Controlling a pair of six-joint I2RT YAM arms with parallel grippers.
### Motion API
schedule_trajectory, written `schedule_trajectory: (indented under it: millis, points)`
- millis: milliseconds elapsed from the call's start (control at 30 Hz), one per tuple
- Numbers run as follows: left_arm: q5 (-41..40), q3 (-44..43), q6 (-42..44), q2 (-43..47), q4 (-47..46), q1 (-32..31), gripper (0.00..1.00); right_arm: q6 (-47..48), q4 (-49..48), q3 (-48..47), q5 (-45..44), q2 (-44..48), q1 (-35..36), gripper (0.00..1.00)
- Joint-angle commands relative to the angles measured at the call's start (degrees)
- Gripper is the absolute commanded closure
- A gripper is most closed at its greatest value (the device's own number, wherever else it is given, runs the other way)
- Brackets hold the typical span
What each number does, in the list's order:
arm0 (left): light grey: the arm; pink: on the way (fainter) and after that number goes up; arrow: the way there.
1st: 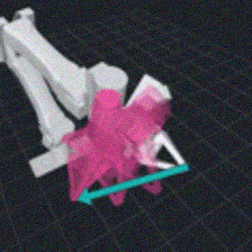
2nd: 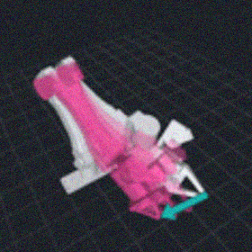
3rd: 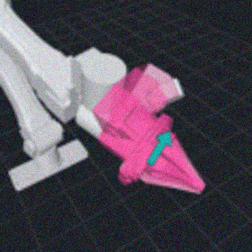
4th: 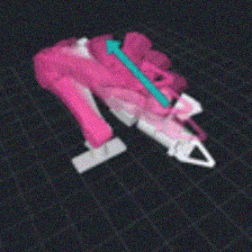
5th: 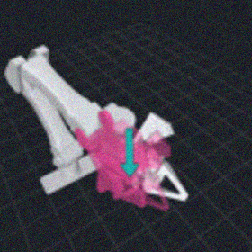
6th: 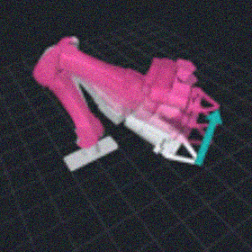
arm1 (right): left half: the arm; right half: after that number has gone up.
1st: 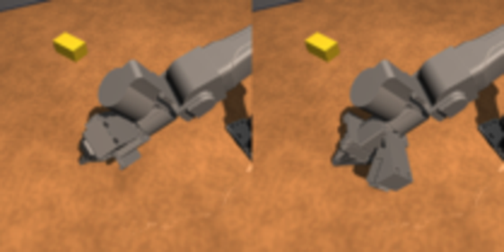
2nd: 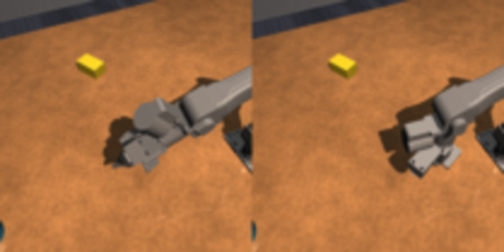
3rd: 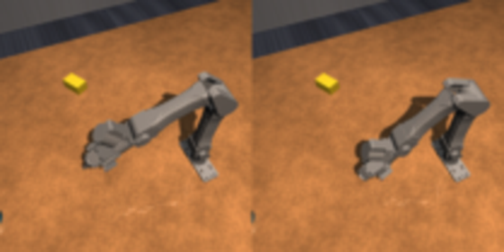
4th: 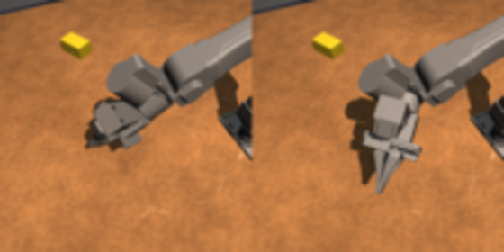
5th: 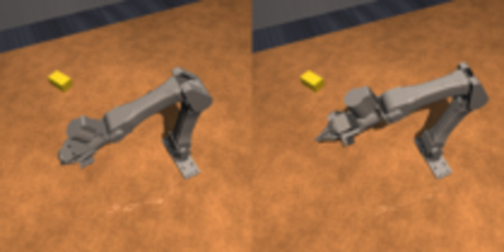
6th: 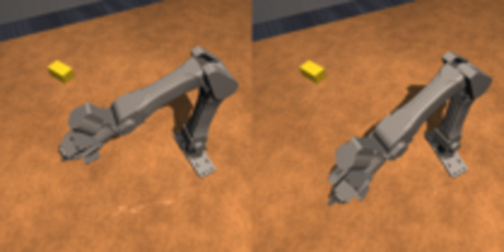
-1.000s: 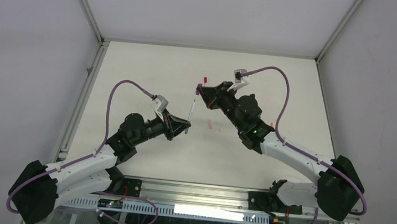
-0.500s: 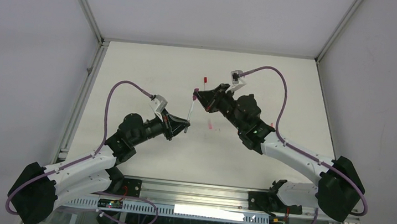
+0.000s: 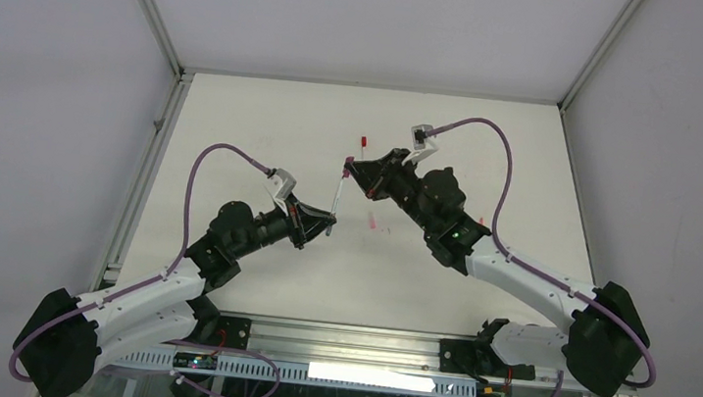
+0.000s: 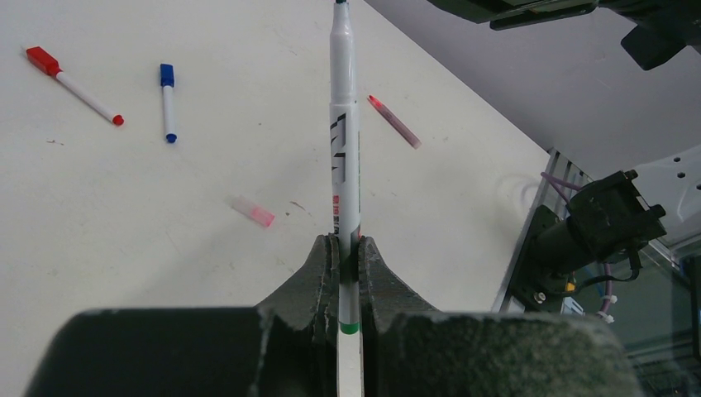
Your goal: Insert the pens into the pen caps
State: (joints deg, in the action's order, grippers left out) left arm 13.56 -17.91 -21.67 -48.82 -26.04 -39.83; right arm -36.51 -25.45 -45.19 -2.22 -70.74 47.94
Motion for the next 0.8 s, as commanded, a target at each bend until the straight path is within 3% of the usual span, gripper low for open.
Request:
schedule_trajectory:
  millis: [0, 767]
  points:
    - [-0.4, -0.3, 1.1, 0.0, -1.9, -0.7, 1.00, 0.7, -2.8, -0.6, -0.8, 2.9, 0.3, 1.00]
    - [-0.8, -0.1, 1.3, 0.7, -0.9, -0.7, 1.00, -0.1, -3.6, 1.0, 1.6, 0.8, 0.5, 1.00]
